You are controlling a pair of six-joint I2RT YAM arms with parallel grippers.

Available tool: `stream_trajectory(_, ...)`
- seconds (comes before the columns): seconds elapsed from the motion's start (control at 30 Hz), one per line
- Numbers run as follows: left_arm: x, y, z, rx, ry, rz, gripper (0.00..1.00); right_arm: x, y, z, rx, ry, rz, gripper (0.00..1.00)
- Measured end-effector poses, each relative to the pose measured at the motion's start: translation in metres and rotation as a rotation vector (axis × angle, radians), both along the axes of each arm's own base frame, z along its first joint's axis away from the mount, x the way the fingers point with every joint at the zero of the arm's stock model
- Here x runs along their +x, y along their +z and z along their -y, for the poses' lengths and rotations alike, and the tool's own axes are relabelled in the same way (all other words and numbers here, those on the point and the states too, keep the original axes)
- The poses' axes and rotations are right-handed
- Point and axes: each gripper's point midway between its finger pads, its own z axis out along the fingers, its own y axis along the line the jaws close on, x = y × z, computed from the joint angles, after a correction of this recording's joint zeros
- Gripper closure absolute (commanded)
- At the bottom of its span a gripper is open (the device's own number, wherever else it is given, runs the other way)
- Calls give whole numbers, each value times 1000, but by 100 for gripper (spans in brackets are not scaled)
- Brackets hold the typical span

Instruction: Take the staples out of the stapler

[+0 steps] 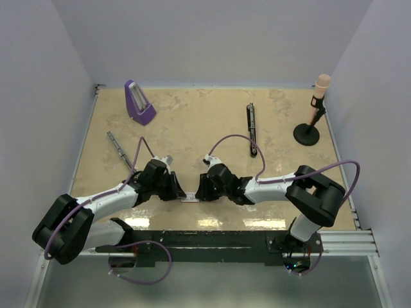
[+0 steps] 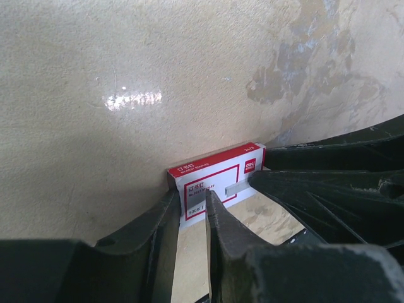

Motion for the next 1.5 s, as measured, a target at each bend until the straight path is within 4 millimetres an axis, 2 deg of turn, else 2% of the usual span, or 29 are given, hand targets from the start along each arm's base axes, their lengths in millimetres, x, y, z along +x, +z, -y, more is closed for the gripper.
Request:
stream_trajectory(0.13,0,0,0,1,3,0,66,0,0,0,1,-2,0,65)
stream_trajectory(0.23,1,2,1,15,2,6,53,-1,2,-2,7,-1,0,54)
stream_trajectory(0.27,2,4,1,22,2,11,37,-1,3,-2,9,-2,1,50)
stream_trajectory(0.3,3,5,1,33,2,17,30,-1,5,-1,8,-2,5,39)
stream_trajectory(0.37,7,11,2,50,0,37,19,-2,10,1,4,-10,12,26)
stream_trajectory(0.4,10,14,3,59,0,47,15,-2,14,4,-1,-15,22,13)
stream_trajectory(0.47,12,16,1,92,3,58,11,1,26,8,7,-32,47,2)
stream_trajectory(0.63,8,13,-3,198,-7,53,11,10,57,22,28,-90,128,1)
stream_trajectory(0.87,1,11,-1,279,-35,53,12,15,75,55,21,-194,206,1)
stream_trajectory(1.2,1,13,16,352,-70,63,9,20,120,103,99,-358,330,1)
stream_trajectory(1.33,0,11,23,376,-78,59,7,21,126,114,113,-392,354,1)
stream_trajectory(1.5,-3,4,29,431,-98,44,7,20,118,119,89,-399,351,1)
